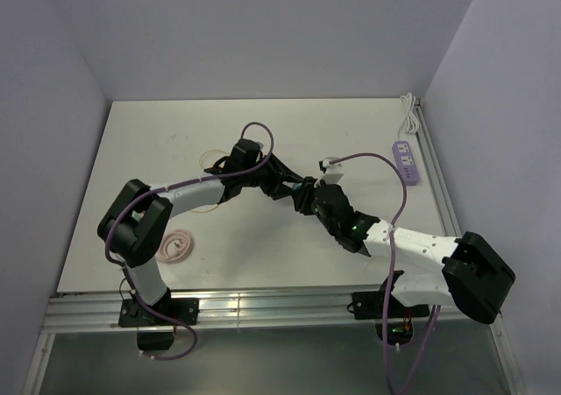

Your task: Insert the plug

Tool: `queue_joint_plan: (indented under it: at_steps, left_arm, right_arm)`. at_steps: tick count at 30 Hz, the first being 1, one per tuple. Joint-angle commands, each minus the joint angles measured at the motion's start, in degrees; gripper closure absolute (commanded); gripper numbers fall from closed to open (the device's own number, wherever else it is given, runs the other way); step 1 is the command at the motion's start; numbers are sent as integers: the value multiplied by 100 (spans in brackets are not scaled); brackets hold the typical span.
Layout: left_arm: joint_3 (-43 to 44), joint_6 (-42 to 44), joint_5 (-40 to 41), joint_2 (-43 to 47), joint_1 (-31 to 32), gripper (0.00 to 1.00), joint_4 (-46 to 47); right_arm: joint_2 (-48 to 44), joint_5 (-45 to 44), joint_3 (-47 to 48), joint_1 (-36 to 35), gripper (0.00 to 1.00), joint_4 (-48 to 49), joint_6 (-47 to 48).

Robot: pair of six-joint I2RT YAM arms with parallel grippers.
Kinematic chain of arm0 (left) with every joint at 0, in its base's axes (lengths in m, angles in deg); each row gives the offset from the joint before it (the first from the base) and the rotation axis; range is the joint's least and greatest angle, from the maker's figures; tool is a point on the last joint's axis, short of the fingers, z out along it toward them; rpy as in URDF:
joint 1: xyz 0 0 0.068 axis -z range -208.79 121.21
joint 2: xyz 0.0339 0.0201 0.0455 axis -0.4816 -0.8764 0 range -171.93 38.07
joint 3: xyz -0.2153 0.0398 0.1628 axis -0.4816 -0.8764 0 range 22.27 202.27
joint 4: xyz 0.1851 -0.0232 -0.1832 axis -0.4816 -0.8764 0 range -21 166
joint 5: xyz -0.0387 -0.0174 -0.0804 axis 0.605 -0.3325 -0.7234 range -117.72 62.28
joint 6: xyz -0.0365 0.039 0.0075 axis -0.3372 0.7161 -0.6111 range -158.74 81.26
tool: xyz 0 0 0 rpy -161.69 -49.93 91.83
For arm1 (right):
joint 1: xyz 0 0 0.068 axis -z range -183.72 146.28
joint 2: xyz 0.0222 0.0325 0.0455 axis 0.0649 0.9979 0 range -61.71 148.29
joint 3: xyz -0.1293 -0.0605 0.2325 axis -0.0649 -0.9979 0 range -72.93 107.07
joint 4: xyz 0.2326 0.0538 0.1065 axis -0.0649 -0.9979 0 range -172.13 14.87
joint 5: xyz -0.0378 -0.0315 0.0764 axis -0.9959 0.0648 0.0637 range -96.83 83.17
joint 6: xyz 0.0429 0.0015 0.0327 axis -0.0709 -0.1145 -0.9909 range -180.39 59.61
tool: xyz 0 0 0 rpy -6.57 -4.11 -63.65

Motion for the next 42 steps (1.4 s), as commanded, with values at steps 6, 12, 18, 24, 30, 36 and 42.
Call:
queue_joint_plan:
  at_steps: [6,12,18,24,30,36,42]
  left_arm:
    - [231,224,-603,-162,98,84,273]
    - [-50,146,-779,-101,98,60,756]
    - [38,382,-771,-74,80,45,528]
    - [12,479,-858,-154,-7,14,413]
    - [-24,707,-727,92,-182,7,168]
    - [257,1612,-393,750,-675,7,-693]
    - [565,2727,143,1357,-851,8,-1738]
  right_arm:
    - [-28,-26,338,-57,100,120,39]
    - [-169,-105,268,-57,100,112,65]
    - [-309,-175,180,-48,100,120,101]
    - [-380,-201,118,-57,100,120,118]
    - [-380,-123,101,-57,100,112,118]
    - [-546,184,-40,-57,100,208,294]
    - [-723,597,-67,-48,100,226,425]
